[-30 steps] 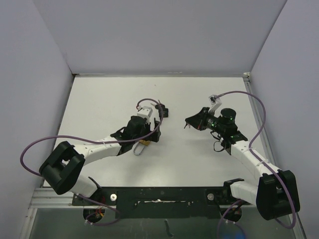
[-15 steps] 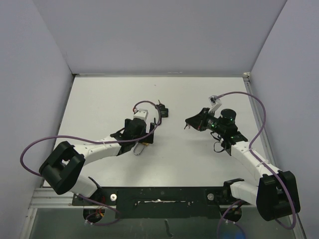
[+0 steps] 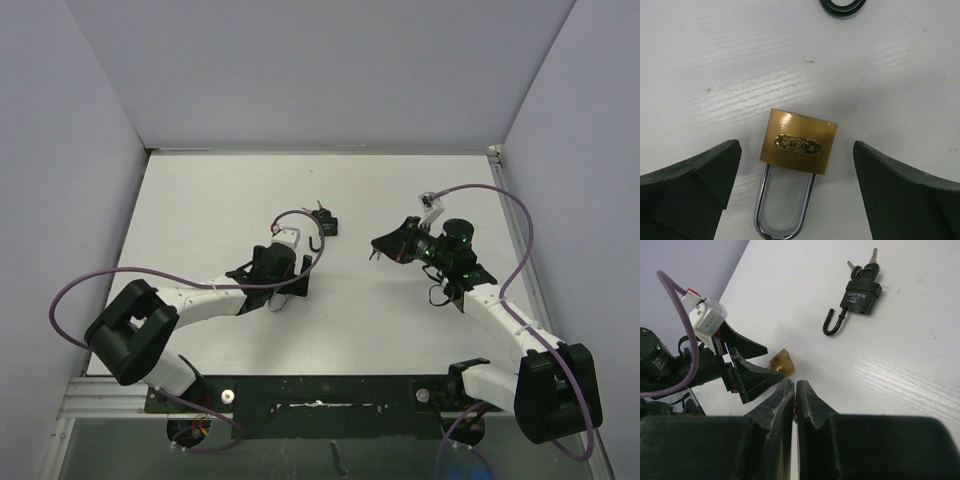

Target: Unlock with the key

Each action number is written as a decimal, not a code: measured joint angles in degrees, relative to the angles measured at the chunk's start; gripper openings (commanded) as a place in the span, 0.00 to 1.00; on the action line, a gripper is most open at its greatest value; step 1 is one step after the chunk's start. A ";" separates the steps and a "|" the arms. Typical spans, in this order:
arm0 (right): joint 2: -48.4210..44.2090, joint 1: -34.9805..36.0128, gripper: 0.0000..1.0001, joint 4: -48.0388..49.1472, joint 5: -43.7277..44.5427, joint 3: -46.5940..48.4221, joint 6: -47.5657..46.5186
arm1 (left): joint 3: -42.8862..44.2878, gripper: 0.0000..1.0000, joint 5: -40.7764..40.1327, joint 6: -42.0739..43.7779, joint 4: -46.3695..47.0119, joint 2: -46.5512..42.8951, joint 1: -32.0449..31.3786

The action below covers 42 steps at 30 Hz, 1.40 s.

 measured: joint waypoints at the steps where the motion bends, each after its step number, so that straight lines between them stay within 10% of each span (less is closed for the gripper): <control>1: 0.00 0.00 0.00 0.02 -0.04 0.00 0.00 | 0.00 0.95 0.07 0.00 0.00 0.46 -0.04; 33: 0.02 0.00 0.00 0.02 -0.33 0.00 -0.02 | -0.09 0.59 -0.17 2.60 2.58 5.79 -0.42; 42: 0.02 0.00 0.00 0.00 -0.33 0.00 -0.02 | 0.81 0.00 0.33 3.17 3.58 7.02 -0.52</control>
